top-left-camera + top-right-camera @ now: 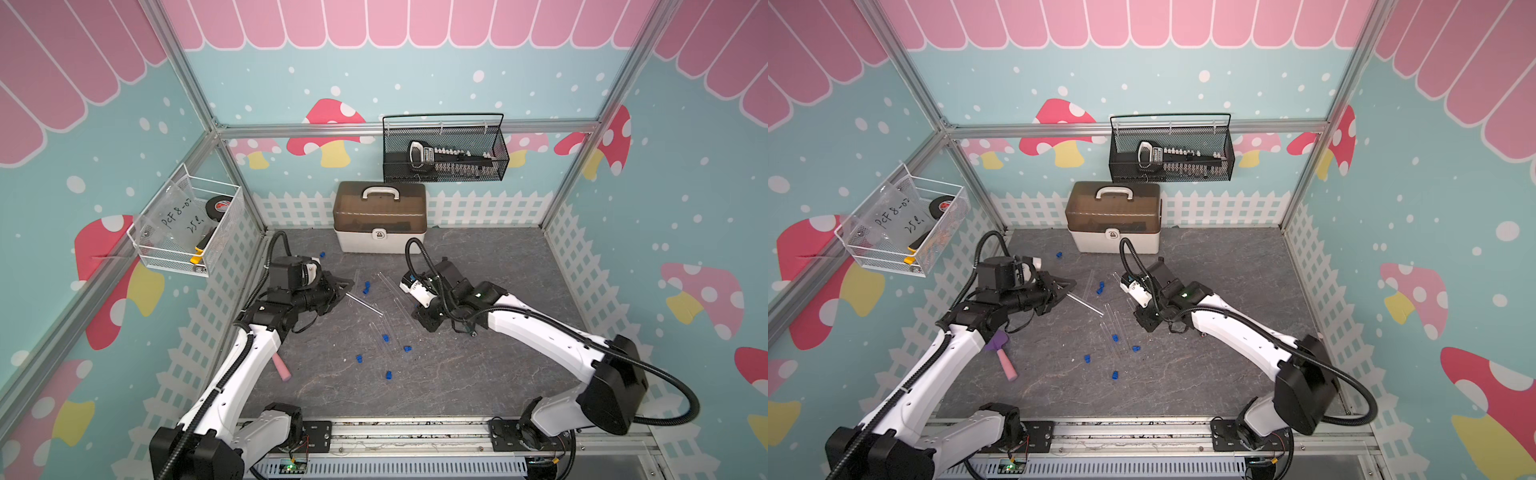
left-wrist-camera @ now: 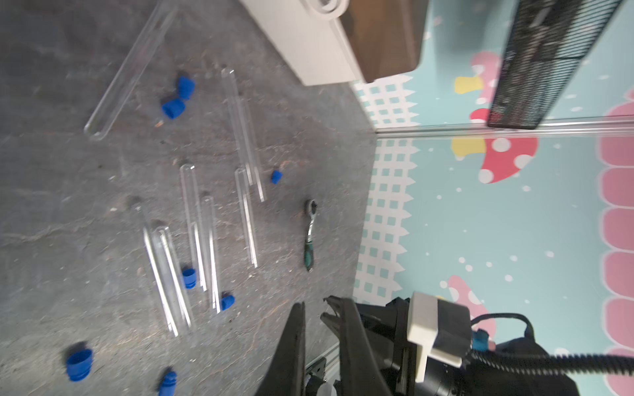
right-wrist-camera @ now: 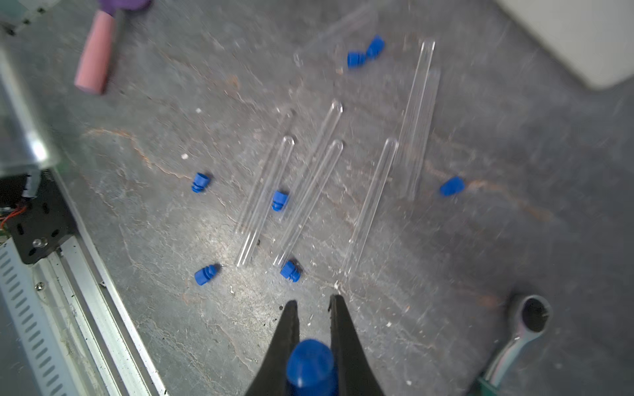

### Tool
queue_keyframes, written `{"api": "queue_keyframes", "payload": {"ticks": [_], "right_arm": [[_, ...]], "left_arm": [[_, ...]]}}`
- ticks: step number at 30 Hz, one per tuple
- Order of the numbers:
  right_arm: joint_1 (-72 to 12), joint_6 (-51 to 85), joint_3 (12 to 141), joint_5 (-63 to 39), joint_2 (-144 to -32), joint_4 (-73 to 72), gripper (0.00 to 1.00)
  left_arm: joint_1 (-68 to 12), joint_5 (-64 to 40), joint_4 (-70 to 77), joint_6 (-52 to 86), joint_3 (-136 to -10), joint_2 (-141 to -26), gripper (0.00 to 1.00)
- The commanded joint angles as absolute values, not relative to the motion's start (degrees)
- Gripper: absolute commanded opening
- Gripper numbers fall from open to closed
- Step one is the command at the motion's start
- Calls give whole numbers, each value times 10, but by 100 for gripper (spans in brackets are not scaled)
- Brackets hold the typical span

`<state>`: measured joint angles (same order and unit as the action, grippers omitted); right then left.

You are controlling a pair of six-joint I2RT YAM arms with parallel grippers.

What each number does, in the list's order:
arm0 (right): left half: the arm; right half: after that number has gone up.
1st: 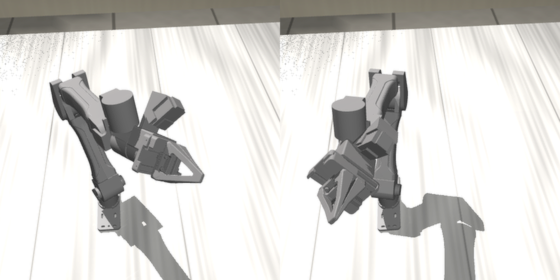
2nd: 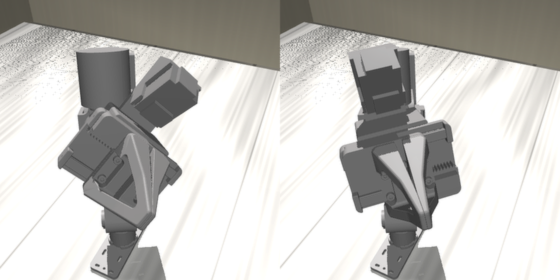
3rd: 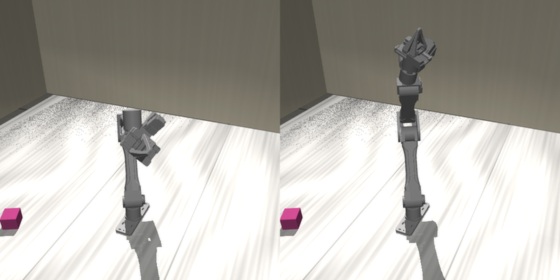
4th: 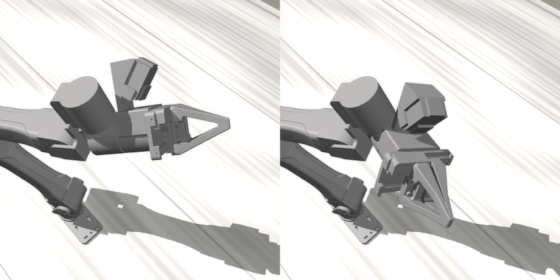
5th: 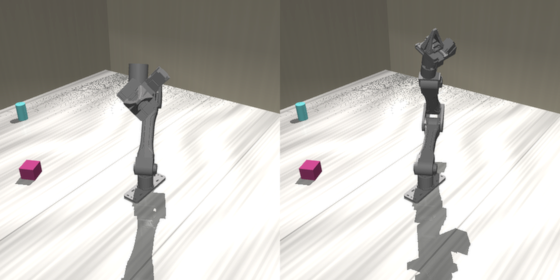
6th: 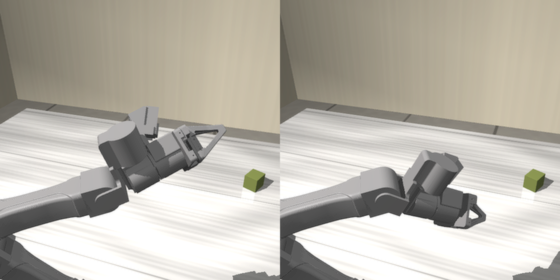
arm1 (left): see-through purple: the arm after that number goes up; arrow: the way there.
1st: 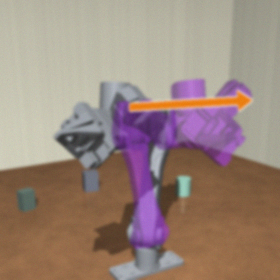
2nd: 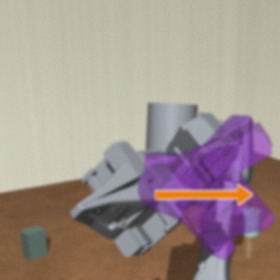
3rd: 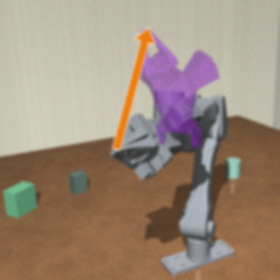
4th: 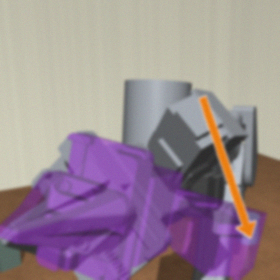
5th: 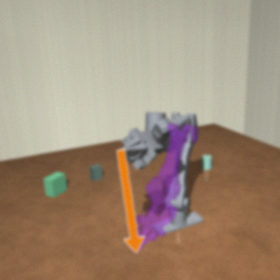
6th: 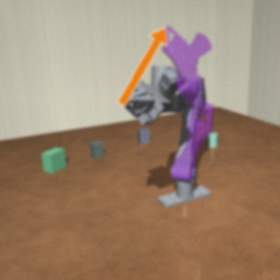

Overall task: Remove stoppers from test tubes
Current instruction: Place the stopper at the center of the board.

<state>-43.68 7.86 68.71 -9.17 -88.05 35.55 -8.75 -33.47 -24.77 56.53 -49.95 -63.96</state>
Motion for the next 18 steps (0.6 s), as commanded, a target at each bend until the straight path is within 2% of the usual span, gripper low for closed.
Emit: {"api": "queue_keyframes", "payload": {"ticks": [1,10,18], "right_arm": [[-435,151,687,-93,-909,422,0],[-419,179,688,-75,-962,458,0],[-417,172,707,-63,-993,459,20]], "left_arm": [[-93,-304,-210,534,-471,-670,0],[-104,-290,-245,423,-477,-797,0],[-104,-302,-281,369,-493,-877,0]]}}
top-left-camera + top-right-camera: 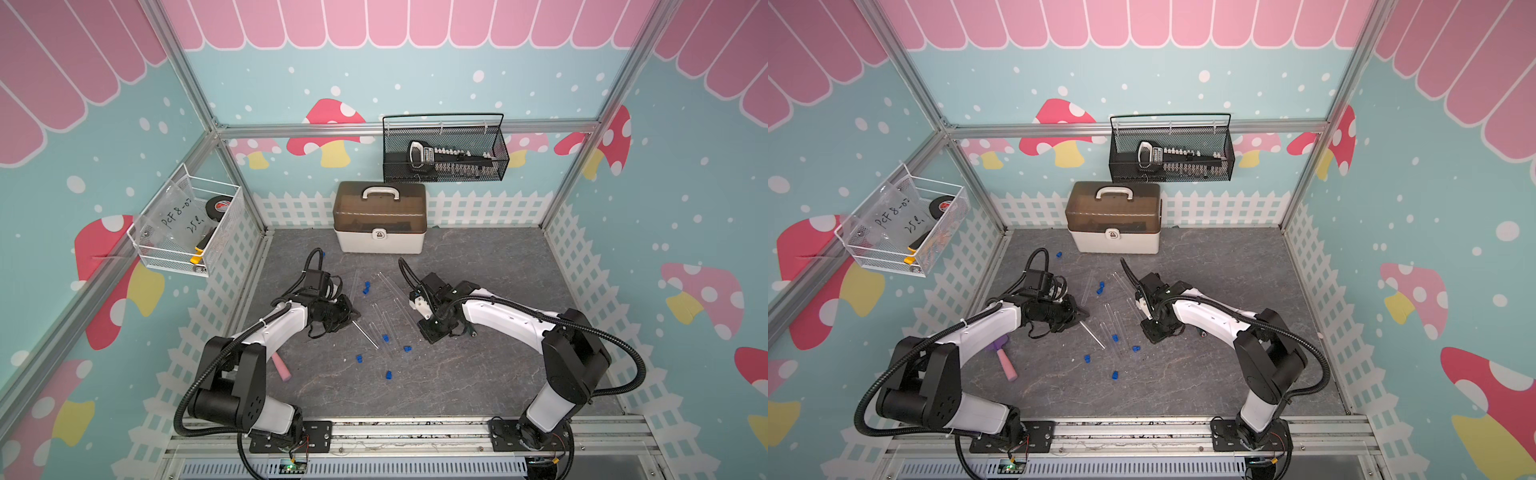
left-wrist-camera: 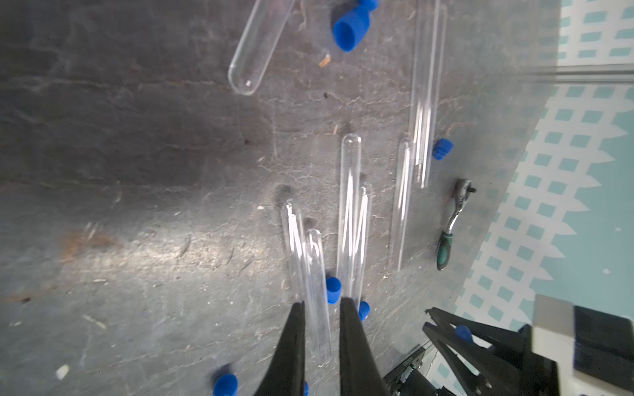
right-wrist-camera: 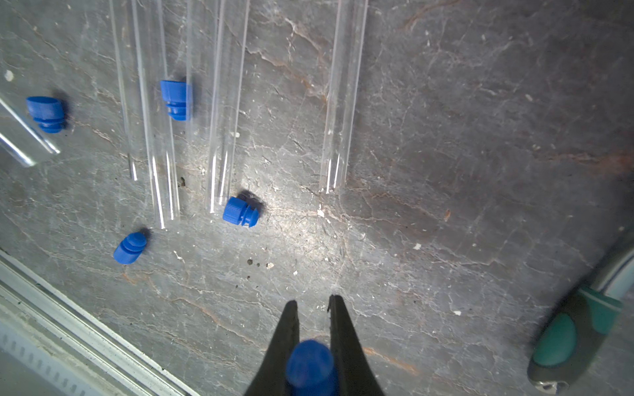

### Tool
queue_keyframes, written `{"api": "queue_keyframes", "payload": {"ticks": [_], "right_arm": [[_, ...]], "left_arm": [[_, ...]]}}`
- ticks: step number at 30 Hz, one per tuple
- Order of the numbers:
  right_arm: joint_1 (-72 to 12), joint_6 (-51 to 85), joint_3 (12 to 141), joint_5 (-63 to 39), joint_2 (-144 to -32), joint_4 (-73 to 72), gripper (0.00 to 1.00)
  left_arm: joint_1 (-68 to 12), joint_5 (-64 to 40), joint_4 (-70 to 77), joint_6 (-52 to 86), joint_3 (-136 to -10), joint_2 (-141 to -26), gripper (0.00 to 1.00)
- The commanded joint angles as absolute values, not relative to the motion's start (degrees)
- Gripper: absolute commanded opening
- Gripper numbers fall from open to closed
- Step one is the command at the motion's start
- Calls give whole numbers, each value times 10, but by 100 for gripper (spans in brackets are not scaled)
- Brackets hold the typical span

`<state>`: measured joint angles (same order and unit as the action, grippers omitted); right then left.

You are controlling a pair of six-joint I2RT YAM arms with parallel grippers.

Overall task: Remove stoppers from test tubes
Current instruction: Place the stopper at the center of the board, then place the test tube at the center of the board.

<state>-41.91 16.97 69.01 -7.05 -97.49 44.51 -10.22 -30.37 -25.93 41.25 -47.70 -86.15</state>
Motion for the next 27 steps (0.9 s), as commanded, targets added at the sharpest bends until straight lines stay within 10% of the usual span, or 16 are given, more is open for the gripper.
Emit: {"api": "queue_keyframes", "payload": {"ticks": [1,9,27], "right_arm": [[-417,172,711,-63,-998,460,24],[-415,183,739,-41,-1006,471,48],[-333,179,584,57,-757,314,65]], "left_arm": [[-103,-300,-286,362,-495,-884,0],[-93,-290,-308,326,-502,-921,2],[-71,-282,-355,319,-519,-873,57]]}}
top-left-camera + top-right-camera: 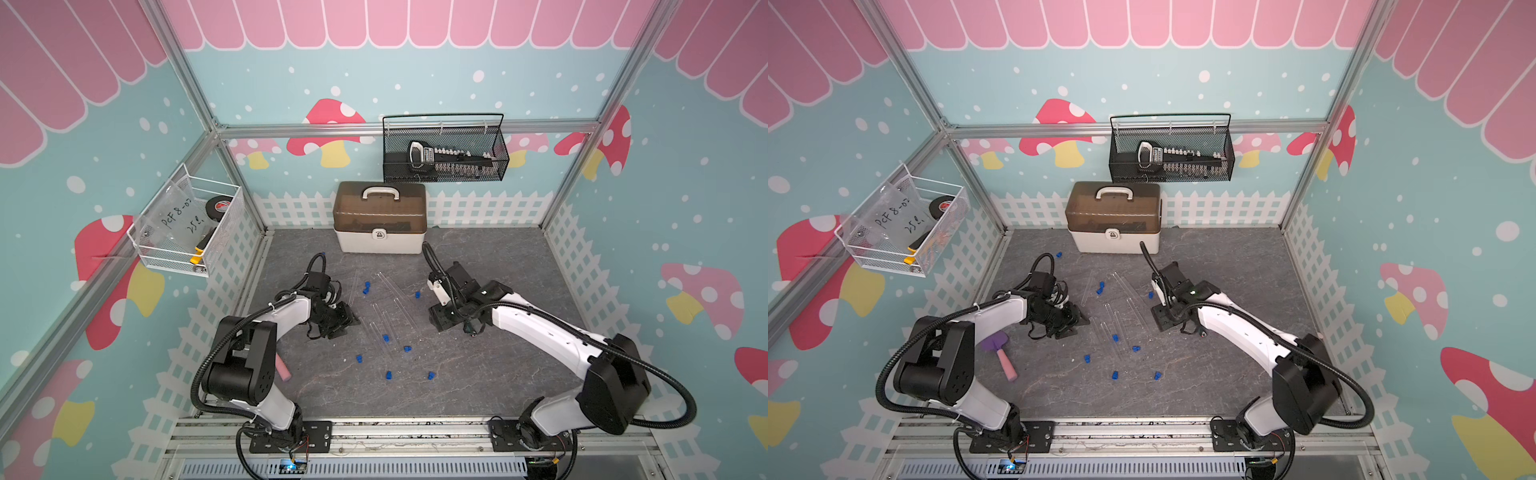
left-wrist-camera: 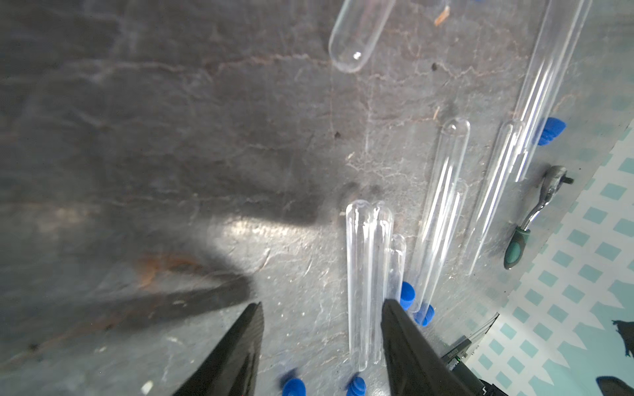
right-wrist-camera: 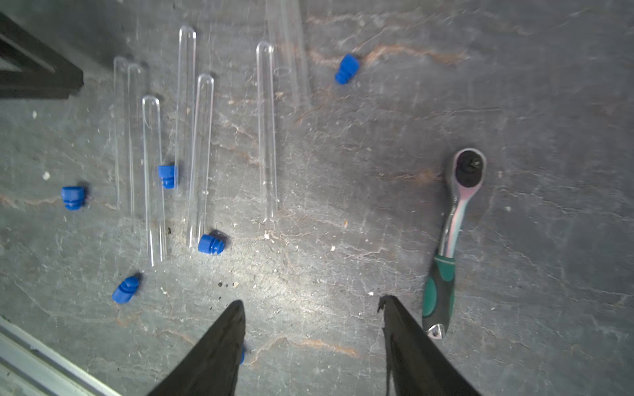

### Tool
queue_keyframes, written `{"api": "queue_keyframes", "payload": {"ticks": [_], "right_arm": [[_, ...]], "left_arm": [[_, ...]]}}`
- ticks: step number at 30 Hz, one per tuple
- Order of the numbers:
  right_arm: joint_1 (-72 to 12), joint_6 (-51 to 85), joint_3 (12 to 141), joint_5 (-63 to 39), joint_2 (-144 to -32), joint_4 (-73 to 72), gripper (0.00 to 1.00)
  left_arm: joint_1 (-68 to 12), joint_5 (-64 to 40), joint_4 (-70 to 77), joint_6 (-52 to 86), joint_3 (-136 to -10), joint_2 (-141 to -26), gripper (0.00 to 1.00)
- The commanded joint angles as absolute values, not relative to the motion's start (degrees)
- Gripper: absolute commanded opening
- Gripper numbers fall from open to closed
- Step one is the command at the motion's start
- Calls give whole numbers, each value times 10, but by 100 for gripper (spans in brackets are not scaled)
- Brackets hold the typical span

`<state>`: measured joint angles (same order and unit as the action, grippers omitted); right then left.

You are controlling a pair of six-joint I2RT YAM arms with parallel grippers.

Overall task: Remove stoppers from test tubes
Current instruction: Place the test tube at the center of the board, then reset both arms

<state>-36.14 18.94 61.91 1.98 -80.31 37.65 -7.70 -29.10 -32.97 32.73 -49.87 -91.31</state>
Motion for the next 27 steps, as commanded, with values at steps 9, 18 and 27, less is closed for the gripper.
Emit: {"api": "queue_keyframes", "payload": {"ticks": [9,18,27], "right_arm": [[-75,86,359,54,-640,19,76],[-21,-3,277,64,-763,-276,77],[18,27,208,15,-854,-505,77]], "left_arm": [[-69,-60,-226,282,-446,-595,59],[5,50,103,186,-267,-573,78],[22,-26,280,59,-300,-816,83]]}}
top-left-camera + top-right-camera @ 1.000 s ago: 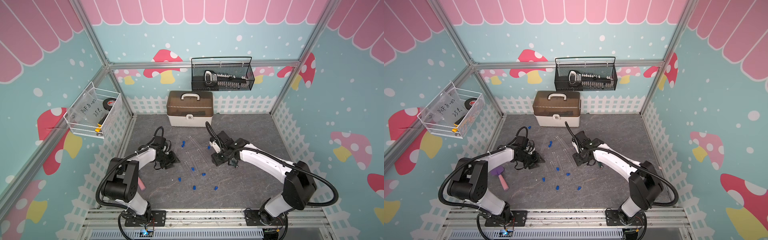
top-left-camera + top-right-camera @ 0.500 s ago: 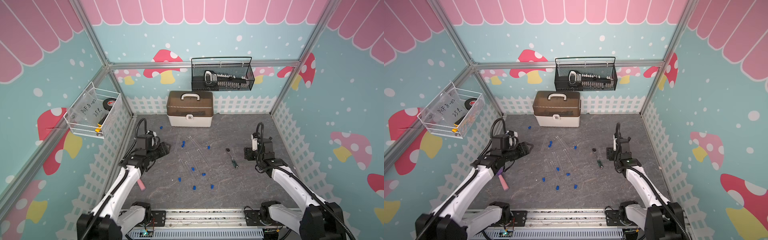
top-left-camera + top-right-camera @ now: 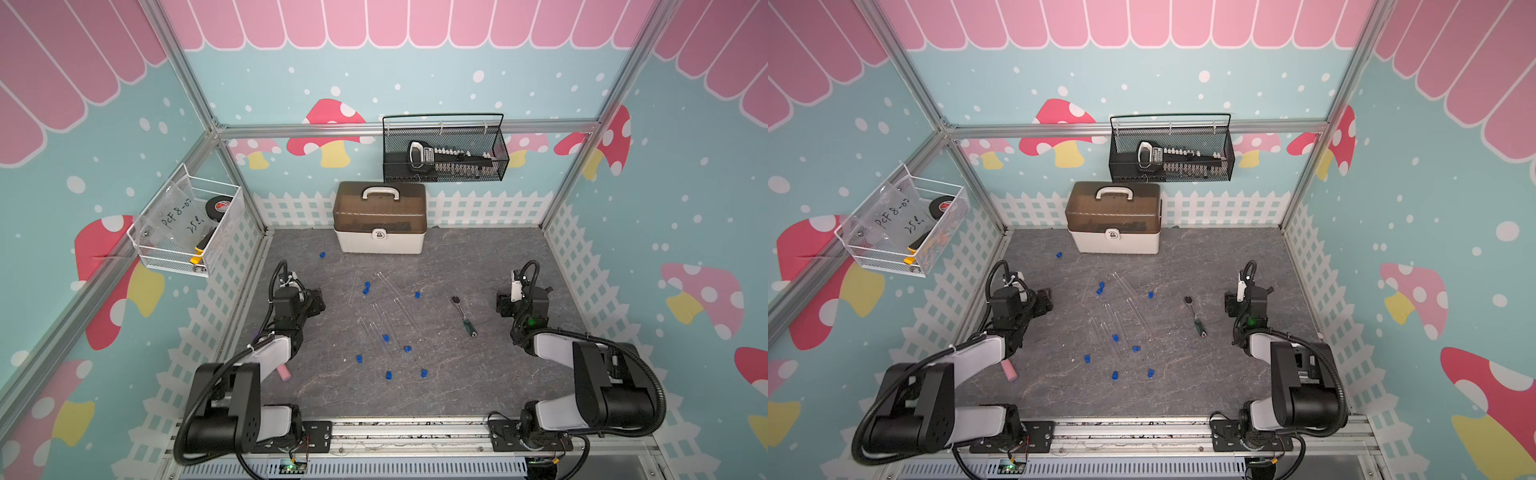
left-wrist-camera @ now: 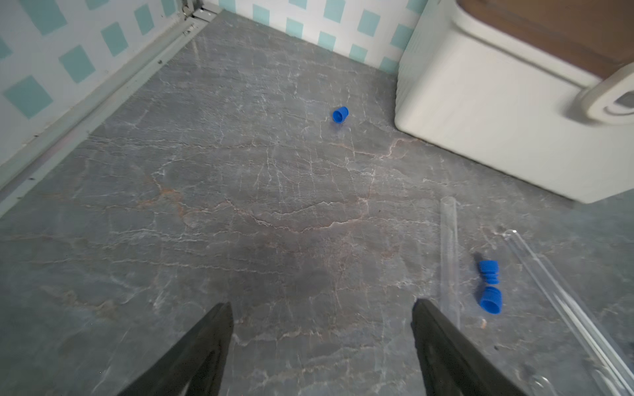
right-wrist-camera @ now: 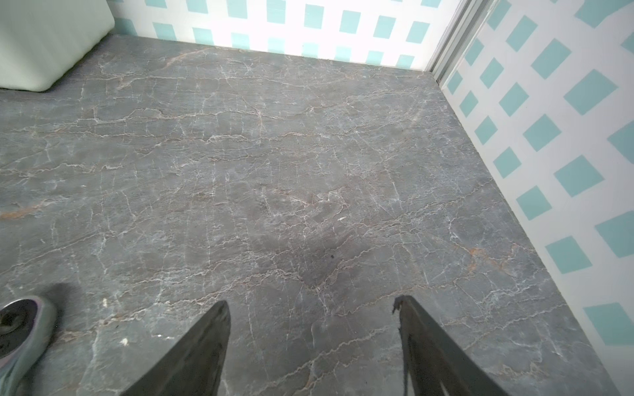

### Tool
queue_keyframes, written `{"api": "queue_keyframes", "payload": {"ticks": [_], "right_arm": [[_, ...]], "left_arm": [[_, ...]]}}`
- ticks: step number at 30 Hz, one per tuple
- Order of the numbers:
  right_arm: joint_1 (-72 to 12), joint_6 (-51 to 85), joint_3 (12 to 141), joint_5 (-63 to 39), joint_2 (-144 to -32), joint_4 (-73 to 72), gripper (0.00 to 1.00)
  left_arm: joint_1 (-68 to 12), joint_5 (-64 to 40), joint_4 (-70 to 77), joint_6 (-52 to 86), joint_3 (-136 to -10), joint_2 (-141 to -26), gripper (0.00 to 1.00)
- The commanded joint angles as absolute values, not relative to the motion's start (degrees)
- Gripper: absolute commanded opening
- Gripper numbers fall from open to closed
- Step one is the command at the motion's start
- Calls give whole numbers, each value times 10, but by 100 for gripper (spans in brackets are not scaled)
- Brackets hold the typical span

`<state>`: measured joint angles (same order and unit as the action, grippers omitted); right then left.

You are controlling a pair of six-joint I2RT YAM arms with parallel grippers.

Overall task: Remove stoppers from test tubes
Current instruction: Reset both arms

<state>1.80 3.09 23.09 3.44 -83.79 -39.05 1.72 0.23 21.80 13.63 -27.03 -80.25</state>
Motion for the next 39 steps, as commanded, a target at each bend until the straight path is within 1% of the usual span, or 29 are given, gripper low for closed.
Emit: {"api": "queue_keyframes", "payload": {"ticks": [1,2,4,6,7,9,10,11,12,13,14,16,18,20,21,33,39], "right_arm": [[18,28,195,15,-867,-540,77],[18,31,191,18,-874,-560,77],[17,29,208,28,-869,-515,78],[14,29,208,32,-874,-526,82],[14,27,211,34,-872,-511,83],[11,26,211,40,-876,-521,85],[11,26,211,40,-874,-518,85],[11,26,211,40,-874,-517,85],[10,26,210,40,-874,-519,85],[10,25,210,41,-874,-519,97],[10,25,209,40,-872,-520,99],[10,25,208,39,-870,-520,100],[10,25,207,38,-872,-524,100],[10,25,207,38,-872,-524,99],[10,25,207,37,-871,-524,100],[10,25,208,37,-873,-523,100],[10,25,210,39,-874,-521,100]], "left_arm": [[20,-40,340,27,-282,-821,82],[24,-36,384,34,-268,-830,84],[41,-56,448,49,-250,-858,84],[30,-44,421,34,-253,-849,84],[21,-27,449,29,-244,-860,85],[11,2,529,30,-219,-888,89],[11,22,498,38,-225,-875,99],[10,28,475,40,-229,-870,99],[9,33,516,38,-221,-881,99],[9,32,517,38,-221,-881,99],[9,31,483,38,-228,-871,99],[7,35,518,35,-221,-883,99],[-2,47,480,30,-232,-875,99],[-14,68,504,19,-226,-882,99],[-15,65,487,20,-230,-877,99],[-15,66,492,19,-232,-882,99],[-4,48,489,26,-233,-881,99]]}}
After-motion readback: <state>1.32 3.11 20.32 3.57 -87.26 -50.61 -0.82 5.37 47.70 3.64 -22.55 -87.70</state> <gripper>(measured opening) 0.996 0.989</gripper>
